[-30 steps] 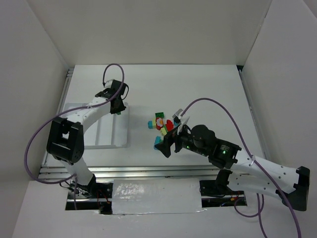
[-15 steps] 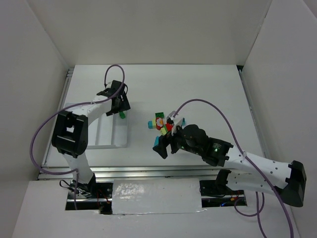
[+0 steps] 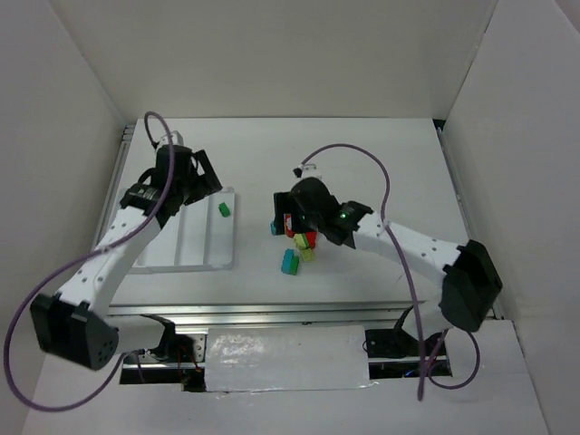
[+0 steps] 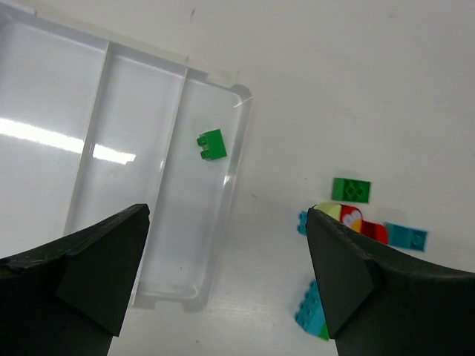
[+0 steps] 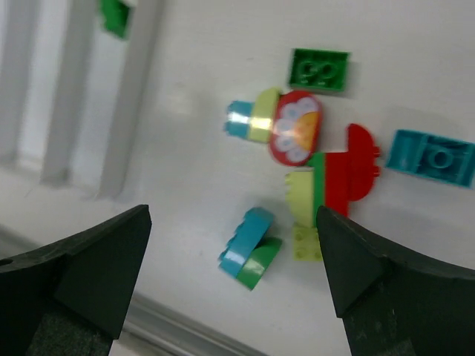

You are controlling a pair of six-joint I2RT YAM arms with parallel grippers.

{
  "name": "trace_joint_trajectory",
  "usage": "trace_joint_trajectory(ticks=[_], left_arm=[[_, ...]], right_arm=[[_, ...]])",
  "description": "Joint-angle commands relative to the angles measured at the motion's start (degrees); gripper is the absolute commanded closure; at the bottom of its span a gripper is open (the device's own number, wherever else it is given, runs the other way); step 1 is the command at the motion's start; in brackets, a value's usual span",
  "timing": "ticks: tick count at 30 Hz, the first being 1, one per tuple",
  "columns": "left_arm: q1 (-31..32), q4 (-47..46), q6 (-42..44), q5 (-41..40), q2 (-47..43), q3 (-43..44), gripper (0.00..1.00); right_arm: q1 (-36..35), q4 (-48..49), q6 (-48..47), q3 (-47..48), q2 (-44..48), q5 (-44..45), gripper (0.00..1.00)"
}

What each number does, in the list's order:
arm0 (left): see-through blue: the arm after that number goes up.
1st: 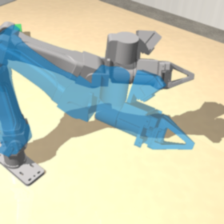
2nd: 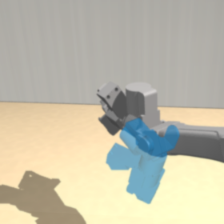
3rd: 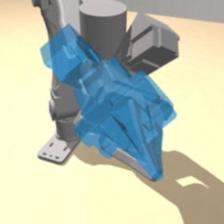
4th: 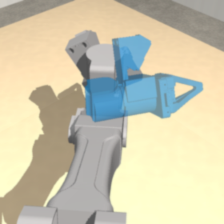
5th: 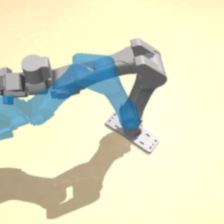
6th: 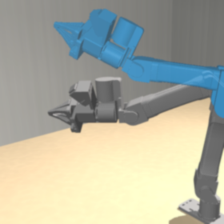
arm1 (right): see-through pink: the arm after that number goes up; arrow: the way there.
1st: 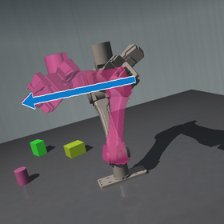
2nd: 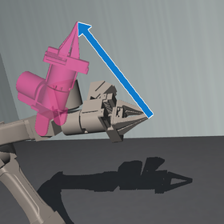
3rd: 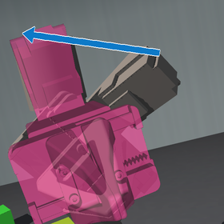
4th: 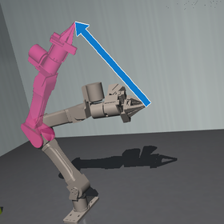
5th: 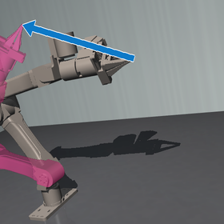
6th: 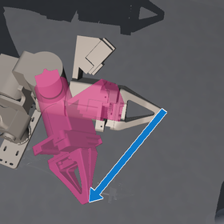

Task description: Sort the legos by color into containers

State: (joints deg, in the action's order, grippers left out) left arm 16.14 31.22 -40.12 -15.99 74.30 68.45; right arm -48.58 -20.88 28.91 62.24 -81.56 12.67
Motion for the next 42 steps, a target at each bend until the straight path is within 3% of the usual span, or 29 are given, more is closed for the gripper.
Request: trace_joint_trajectory(ticks=[1,5,11,20,33,39,42], left_arm=[[0.2,5.1,5.0,7.1,-9.4,-1.1,0.01],[0.6,8.8,10.3,10.0,-16.2,-4.0,0.01],[0.8,5.3,13.0,10.6,-25.3,-13.6,0.0],[0.8,5.8,13.2,11.5,-23.5,-12.9,0.01],[0.9,5.5,13.2,12.0,-23.5,-13.3,0.01],[0.8,5.4,13.4,12.4,-23.8,-13.5,0.01],[0.9,5.3,13.4,12.4,-24.2,-13.6,0.01]], right_arm=[[4.0,-7.5,4.4,9.4,-8.4,3.2,0.01],[6.5,-13.6,2.8,22.2,-23.2,4.4,0.02],[10.3,-18.7,1.2,35.1,-35.0,4.5,0.06],[12.9,-16.3,-3.7,34.4,-38.8,-1.8,0.16],[13.0,-14.3,-4.2,34.9,-41.3,-5.5,0.16],[13.0,-18.0,-3.2,38.7,-44.3,-1.9,0.33],[13.0,-18.3,-2.9,38.3,-44.7,-1.2,0.36]])
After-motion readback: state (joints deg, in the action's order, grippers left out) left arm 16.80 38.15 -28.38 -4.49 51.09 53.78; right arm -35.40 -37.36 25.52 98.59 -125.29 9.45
